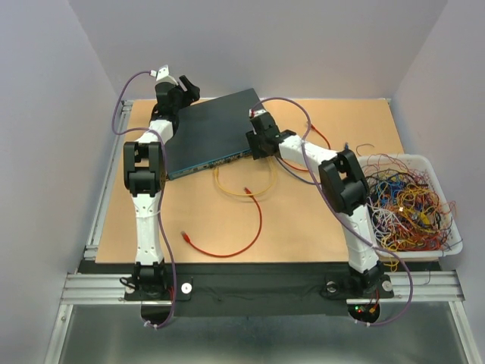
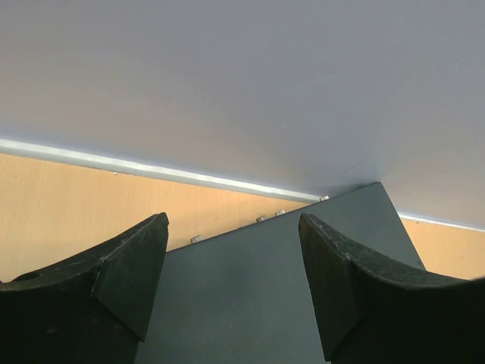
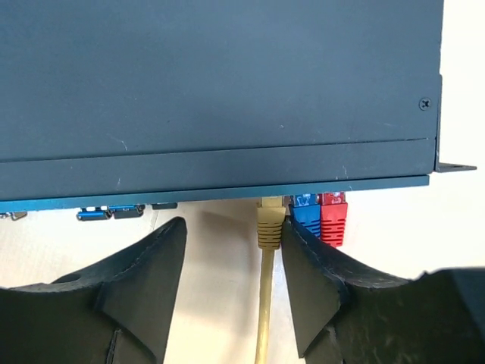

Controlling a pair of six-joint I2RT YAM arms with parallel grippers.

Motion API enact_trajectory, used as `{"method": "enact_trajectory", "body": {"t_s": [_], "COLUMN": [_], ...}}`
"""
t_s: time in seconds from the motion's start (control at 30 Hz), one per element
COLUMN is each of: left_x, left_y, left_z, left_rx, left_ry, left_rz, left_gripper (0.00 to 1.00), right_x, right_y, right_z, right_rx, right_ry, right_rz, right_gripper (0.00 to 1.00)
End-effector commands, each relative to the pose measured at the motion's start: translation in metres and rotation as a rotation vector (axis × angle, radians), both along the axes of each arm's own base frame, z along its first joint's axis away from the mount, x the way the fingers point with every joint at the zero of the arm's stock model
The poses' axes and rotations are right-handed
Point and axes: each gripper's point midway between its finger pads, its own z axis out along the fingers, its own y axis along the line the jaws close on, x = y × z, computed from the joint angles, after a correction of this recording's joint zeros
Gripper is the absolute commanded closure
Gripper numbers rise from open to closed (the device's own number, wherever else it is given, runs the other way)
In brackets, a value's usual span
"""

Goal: Insert the plug into the switch port

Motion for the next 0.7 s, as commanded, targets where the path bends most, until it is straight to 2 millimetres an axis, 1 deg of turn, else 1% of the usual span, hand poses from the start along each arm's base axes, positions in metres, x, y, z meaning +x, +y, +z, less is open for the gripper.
{"method": "enact_trajectory", "body": {"t_s": [0.0,0.03,0.07,0.13,0.17,0.2,0.23,0.27,0.3,0.33,0.37,0.4,0.43,0.5,0.57,0.63,0.67], "left_x": [0.001,0.001,0.002,0.001,0.001,0.002,0.002,0.002,0.002,0.002,0.002,0.001,0.002,0.002,0.002,0.002,0.002], "left_y": [0.005,0.005,0.006,0.005,0.006,0.006,0.005,0.004,0.004,0.004,0.004,0.004,0.004,0.004,0.004,0.004,0.005], "left_z": [0.014,0.015,0.015,0.014,0.014,0.014,0.014,0.014,0.015,0.013,0.015,0.014,0.014,0.014,0.014,0.014,0.013], "left_rx": [0.001,0.001,0.002,0.000,0.000,0.000,0.000,-0.002,-0.004,-0.003,-0.002,-0.004,-0.003,-0.003,-0.004,-0.003,-0.003], "left_ry": [-0.051,-0.051,-0.053,-0.050,-0.050,-0.051,-0.051,-0.051,-0.052,-0.049,-0.052,-0.051,-0.051,-0.051,-0.052,-0.051,-0.049], "left_rz": [-0.004,-0.004,-0.001,-0.004,-0.001,-0.002,-0.007,-0.007,-0.008,-0.006,-0.008,-0.008,-0.006,-0.006,-0.008,-0.006,-0.005], "left_gripper": [0.20,0.20,0.19,0.19,0.19,0.19,0.19,0.19,0.19,0.19,0.20,0.19,0.19,0.19,0.19,0.20,0.19], "right_x": [0.101,0.098,0.094,0.087,0.081,0.078,0.073,0.072,0.068,0.066,0.064,0.060,0.058,0.053,0.050,0.047,0.044], "right_y": [-0.069,-0.068,-0.070,-0.074,-0.076,-0.079,-0.081,-0.082,-0.083,-0.085,-0.087,-0.088,-0.089,-0.090,-0.090,-0.089,-0.087], "right_z": [0.275,0.274,0.261,0.256,0.262,0.250,0.255,0.248,0.253,0.245,0.244,0.249,0.242,0.246,0.237,0.235,0.227], "right_rx": [0.361,0.357,0.346,0.346,0.357,0.341,0.349,0.340,0.349,0.335,0.332,0.343,0.333,0.340,0.332,0.346,0.350], "right_ry": [-0.946,-0.941,-0.914,-0.900,-0.903,-0.882,-0.883,-0.873,-0.875,-0.857,-0.851,-0.854,-0.837,-0.834,-0.811,-0.797,-0.774], "right_rz": [-0.363,-0.362,-0.364,-0.369,-0.375,-0.378,-0.384,-0.386,-0.388,-0.392,-0.398,-0.403,-0.404,-0.407,-0.403,-0.399,-0.393], "right_gripper": [0.40,0.40,0.40,0.40,0.40,0.41,0.41,0.42,0.43,0.45,0.46,0.46,0.47,0.48,0.49,0.51,0.52]}}
